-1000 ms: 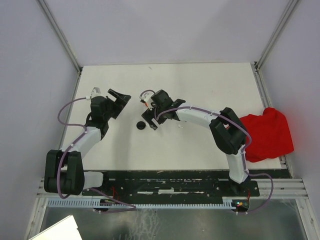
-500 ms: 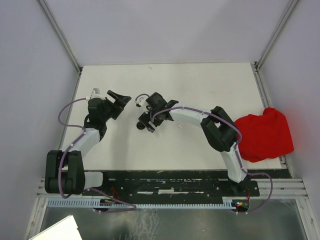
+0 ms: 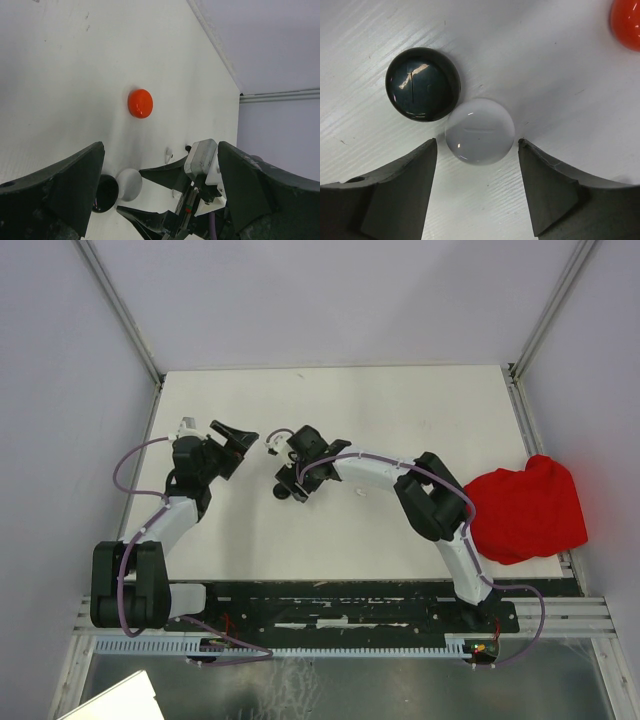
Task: Insert the wireless bluetooth earbuds into the charging case
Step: Pick up the charging case at the center of the board.
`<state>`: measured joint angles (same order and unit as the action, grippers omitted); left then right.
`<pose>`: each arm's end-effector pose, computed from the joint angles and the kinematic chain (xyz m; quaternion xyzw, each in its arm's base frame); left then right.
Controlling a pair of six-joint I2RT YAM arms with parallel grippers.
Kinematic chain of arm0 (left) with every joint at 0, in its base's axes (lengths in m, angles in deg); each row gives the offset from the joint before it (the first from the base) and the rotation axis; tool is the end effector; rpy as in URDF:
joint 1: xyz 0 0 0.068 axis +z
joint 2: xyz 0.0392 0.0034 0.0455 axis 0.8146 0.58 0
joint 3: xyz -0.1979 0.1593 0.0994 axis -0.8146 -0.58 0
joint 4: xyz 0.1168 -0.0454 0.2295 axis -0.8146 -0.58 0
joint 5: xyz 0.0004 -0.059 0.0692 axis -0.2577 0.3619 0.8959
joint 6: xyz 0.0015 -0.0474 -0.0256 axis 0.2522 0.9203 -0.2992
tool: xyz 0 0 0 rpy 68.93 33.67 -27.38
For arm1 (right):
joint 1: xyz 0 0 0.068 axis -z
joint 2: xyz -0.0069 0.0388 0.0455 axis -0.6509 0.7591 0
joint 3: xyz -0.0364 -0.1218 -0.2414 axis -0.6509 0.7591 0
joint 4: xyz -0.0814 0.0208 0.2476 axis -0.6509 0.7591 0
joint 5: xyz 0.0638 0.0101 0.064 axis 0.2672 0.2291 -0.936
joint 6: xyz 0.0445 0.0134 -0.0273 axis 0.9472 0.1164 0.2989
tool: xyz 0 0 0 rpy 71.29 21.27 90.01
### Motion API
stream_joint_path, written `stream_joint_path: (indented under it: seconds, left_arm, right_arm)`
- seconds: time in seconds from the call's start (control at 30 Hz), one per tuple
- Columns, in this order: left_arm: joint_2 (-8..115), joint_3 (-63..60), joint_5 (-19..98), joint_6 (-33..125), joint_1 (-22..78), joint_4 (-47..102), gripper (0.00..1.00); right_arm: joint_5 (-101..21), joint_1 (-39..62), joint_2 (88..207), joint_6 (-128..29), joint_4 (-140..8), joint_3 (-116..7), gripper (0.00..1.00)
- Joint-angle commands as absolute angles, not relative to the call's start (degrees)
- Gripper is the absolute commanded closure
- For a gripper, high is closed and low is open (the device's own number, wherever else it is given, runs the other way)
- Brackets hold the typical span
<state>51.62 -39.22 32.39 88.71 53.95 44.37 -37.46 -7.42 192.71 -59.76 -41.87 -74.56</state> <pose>0.2757 -0.0122 0.2217 -0.2994 0.7590 -0.3586 0.4535 0.3185 0.3594 0.1609 -0.4266 0.8538 0.1551 0.2549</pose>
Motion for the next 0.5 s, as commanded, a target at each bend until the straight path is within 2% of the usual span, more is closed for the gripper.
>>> stream_joint_path:
  seconds: [0.0, 0.3, 0.43, 0.47]
  left_arm:
    - [49.5, -38.8, 31.3, 88.5, 54.5, 45.5, 0.00]
    - [49.9, -38.9, 31.2, 88.7, 54.9, 45.4, 0.01]
    - [50.1, -38.9, 31.1, 88.7, 55.1, 45.4, 0.01]
    - [50.2, -38.9, 31.0, 88.7, 55.1, 45.5, 0.01]
  right_arm:
    - [-37.4, -7.9, 193.8, -60.1, -41.9, -77.5, 0.28]
    - [-36.9, -8.0, 194.6, -60.5, -41.2, -77.9, 0.41]
    - [-36.4, -8.0, 194.4, -60.6, -41.0, -78.0, 0.58]
    - [-36.0, -8.0, 194.0, -60.5, -41.6, -77.5, 0.60]
